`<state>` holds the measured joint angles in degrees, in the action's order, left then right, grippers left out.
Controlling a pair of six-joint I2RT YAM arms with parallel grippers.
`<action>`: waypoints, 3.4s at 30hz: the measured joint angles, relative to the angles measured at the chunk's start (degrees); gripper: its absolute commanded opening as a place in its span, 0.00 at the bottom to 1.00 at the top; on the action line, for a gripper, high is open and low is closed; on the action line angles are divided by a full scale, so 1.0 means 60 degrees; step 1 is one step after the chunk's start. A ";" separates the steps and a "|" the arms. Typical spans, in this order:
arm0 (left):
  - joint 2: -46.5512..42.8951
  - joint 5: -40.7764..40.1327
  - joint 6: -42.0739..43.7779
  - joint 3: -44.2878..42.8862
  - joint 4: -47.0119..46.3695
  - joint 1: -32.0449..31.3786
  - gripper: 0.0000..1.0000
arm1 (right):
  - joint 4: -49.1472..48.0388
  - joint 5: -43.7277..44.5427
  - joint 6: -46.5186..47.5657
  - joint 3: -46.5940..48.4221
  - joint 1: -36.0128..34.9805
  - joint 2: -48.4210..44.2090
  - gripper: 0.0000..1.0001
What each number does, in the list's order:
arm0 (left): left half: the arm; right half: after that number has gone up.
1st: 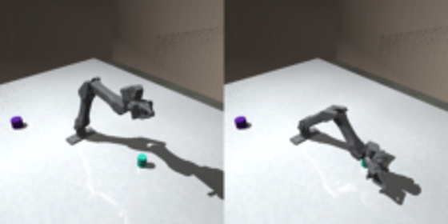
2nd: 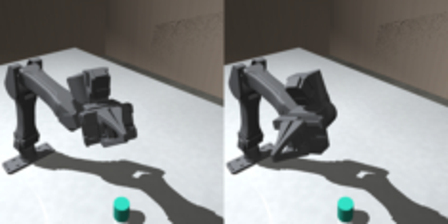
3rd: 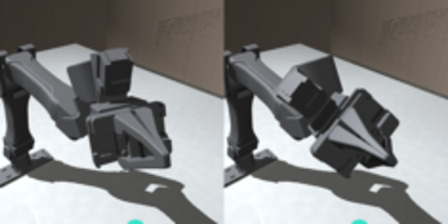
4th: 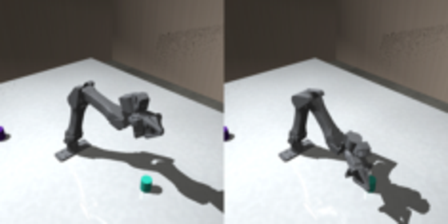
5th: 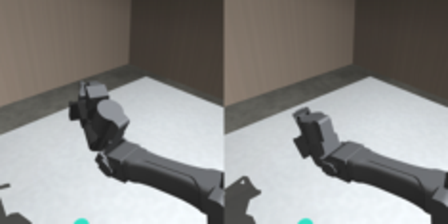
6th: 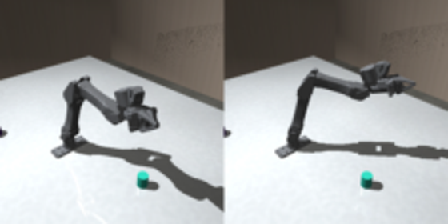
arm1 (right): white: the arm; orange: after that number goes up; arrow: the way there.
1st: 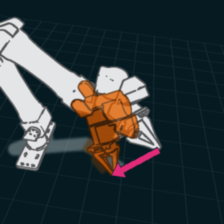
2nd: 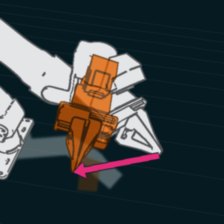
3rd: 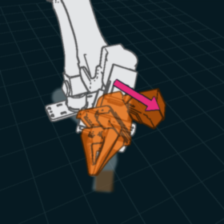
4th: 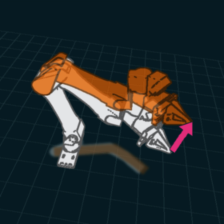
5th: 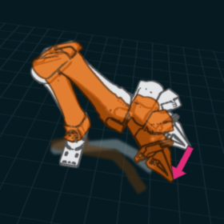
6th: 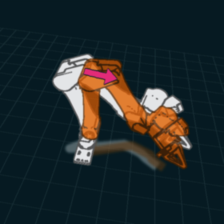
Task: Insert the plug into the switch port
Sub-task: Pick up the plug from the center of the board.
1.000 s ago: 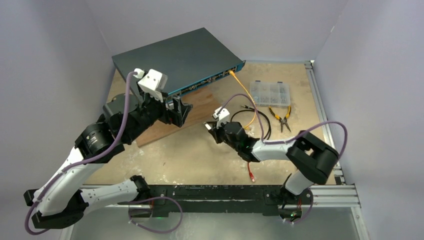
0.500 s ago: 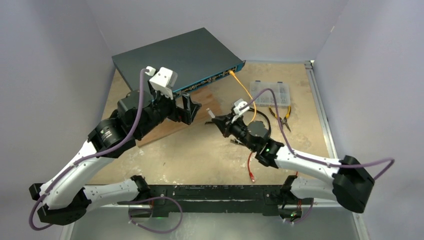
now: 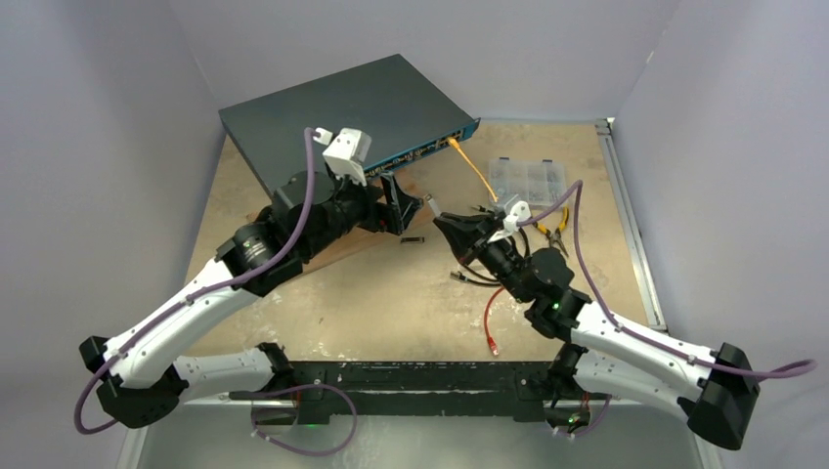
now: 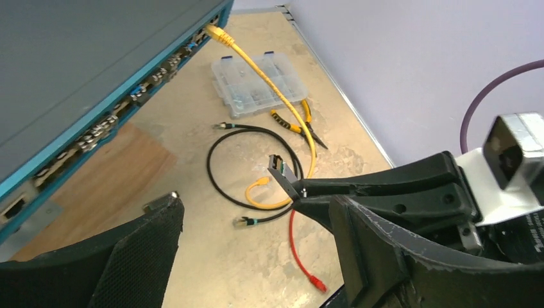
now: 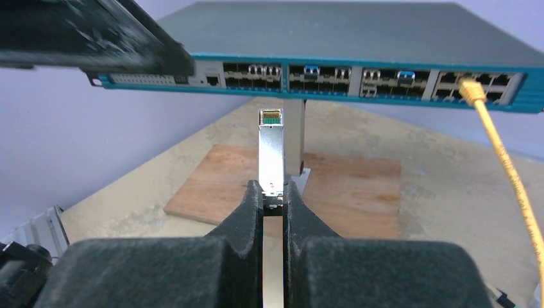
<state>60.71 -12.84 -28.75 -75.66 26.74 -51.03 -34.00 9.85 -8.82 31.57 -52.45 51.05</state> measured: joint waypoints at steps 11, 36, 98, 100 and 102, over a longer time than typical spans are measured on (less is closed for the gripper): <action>0.0692 0.0805 -0.1209 0.0594 -0.1402 0.0000 0.64 | -0.0262 -0.0149 0.0251 -0.0004 0.0000 -0.0539 0.00; 0.0812 0.1351 -0.3224 0.2299 -0.4375 -0.0168 0.00 | -0.0641 -0.0565 0.0648 -0.0339 0.0000 -0.0783 0.48; 0.0561 0.1978 -0.6109 0.3344 -0.6339 -0.0168 0.00 | -0.5552 -0.1555 0.3082 -0.2051 0.0000 -0.0248 0.24; 0.0568 0.2000 -0.6109 0.3344 -0.6342 -0.0168 0.00 | -0.5559 -0.1545 0.3107 -0.2047 0.0000 -0.0244 0.17; 0.0576 0.2000 -0.6109 0.3344 -0.6346 -0.0168 0.00 | -0.5559 -0.1512 0.3144 -0.2040 0.0004 -0.0229 0.05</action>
<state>64.16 -0.84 -65.41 -55.59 -11.33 -52.03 -67.35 0.78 10.04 19.33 -52.42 49.67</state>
